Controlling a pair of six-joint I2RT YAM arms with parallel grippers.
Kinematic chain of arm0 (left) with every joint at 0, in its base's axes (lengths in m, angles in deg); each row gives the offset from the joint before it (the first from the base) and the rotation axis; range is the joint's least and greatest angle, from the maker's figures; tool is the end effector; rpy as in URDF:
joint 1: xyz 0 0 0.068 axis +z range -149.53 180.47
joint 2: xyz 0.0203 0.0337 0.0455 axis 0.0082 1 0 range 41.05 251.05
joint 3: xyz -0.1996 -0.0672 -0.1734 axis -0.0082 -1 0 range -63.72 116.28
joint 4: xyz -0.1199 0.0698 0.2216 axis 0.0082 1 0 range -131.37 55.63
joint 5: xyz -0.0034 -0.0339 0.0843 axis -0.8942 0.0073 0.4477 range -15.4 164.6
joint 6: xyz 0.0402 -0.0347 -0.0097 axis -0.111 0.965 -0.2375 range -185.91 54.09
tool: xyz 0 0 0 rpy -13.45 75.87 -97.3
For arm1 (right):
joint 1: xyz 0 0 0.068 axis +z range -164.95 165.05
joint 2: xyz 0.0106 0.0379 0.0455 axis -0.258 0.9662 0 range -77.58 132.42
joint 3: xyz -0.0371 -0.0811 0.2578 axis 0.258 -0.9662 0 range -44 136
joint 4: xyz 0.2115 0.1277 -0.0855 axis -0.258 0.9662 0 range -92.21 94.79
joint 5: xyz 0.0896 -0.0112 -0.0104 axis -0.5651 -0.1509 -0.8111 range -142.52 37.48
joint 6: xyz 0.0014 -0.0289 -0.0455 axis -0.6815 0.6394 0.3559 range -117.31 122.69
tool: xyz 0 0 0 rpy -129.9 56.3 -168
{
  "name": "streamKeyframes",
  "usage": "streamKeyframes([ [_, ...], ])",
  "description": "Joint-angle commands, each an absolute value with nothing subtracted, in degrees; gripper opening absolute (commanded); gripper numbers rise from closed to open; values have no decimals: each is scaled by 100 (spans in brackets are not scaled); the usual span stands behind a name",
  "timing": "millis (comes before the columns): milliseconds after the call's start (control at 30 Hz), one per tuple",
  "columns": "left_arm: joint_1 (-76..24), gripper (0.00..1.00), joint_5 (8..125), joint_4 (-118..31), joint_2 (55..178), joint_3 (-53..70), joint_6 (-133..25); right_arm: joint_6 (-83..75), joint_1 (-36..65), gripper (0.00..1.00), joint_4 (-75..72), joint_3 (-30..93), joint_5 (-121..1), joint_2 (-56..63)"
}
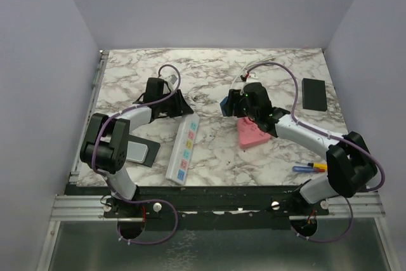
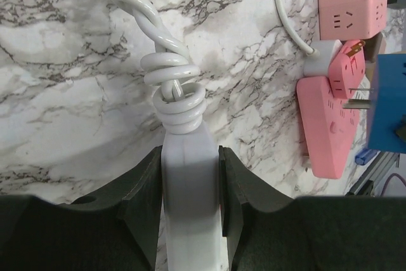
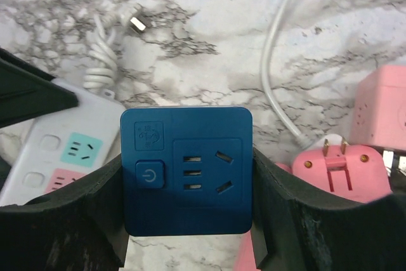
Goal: Pull the plug off the socket
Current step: Place the plug at the center of the board.
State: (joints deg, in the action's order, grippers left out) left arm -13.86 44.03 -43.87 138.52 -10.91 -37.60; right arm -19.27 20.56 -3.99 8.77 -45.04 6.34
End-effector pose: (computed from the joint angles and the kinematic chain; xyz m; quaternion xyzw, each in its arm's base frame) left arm 0.3330 -0.1039 0.1755 -0.0012 0.8882 -0.3667 0.2768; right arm 0.2697 0.1867 0.2471 -0.0689 0.8593 0.1927 0.4687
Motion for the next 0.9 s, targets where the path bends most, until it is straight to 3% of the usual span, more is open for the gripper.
streamKeyframes([
  [0, -1368, 1, 4683, -4504, 14084, -879, -4037, -2056, 1869, 2, -155, 920, -4737, 836],
  [267, -1372, 32, 5140, -3965, 14142, -662, -4492, -2036, 1622, 14, 3, 944, -4656, 1128],
  [367, -1373, 51, 5262, -3780, 14160, -589, -4620, -1993, 1599, 17, -12, 960, -4643, 1230],
  [833, -1373, 86, 6020, -3369, 13807, -509, -5003, -1973, 1563, 31, -26, 1180, -4811, 1734],
  [867, -1369, 97, 6102, -3349, 13762, -517, -5019, -1972, 1563, 32, -8, 1209, -4827, 1780],
])
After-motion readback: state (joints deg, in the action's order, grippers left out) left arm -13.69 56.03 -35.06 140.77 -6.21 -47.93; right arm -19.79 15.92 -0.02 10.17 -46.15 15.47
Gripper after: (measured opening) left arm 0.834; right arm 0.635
